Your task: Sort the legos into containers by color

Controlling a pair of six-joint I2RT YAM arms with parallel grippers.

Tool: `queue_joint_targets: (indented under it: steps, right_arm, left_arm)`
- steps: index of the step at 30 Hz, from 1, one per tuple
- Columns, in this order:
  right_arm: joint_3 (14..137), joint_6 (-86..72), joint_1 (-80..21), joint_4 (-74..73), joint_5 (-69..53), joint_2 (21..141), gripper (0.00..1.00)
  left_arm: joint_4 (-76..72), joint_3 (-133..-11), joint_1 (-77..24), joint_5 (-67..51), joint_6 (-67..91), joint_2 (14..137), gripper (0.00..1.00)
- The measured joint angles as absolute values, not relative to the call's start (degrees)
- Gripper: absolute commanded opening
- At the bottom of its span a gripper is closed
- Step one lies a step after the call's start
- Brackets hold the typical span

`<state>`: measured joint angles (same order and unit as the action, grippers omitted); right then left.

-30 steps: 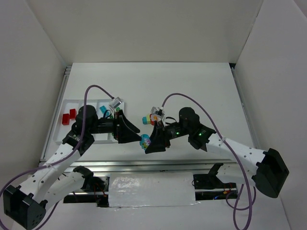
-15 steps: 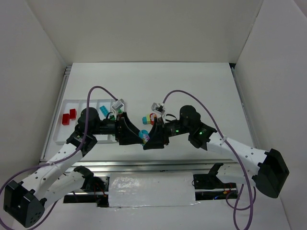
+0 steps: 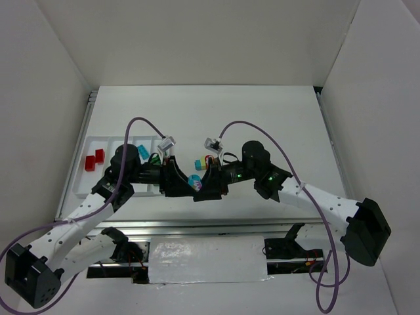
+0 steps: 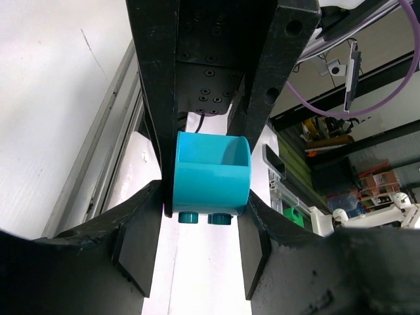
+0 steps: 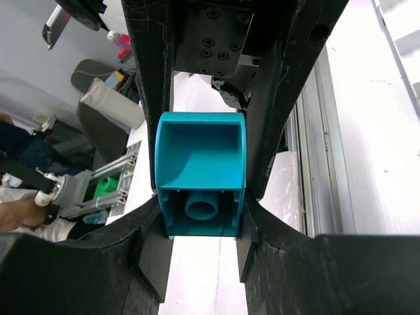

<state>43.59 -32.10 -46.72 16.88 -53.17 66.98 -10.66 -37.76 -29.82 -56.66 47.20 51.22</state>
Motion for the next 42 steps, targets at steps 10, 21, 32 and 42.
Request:
queue_joint_targets:
  steps: [10,21,32,42]
  right_arm:
    - [43.5,-31.6,-46.3,17.6,-53.4,66.2,0.52]
    - [42.6,-27.5,-46.0,16.3,-54.4,63.7,0.59]
    - [40.1,-25.1,-45.9,10.6,-49.1,64.1,1.0]
    - [38.8,-26.2,-43.9,4.8,-31.6,62.2,1.0]
  left_arm:
    - [-7.1,-40.5,-30.0,-56.2,45.1,52.2,0.0]
    - [-7.7,-40.9,-30.3,-54.6,45.3,52.2,0.0]
    - [-1.2,-45.3,-23.5,-42.2,43.5,49.6,0.0]
    - [25.1,-56.5,-17.1,-3.9,42.0,61.6,0.0]
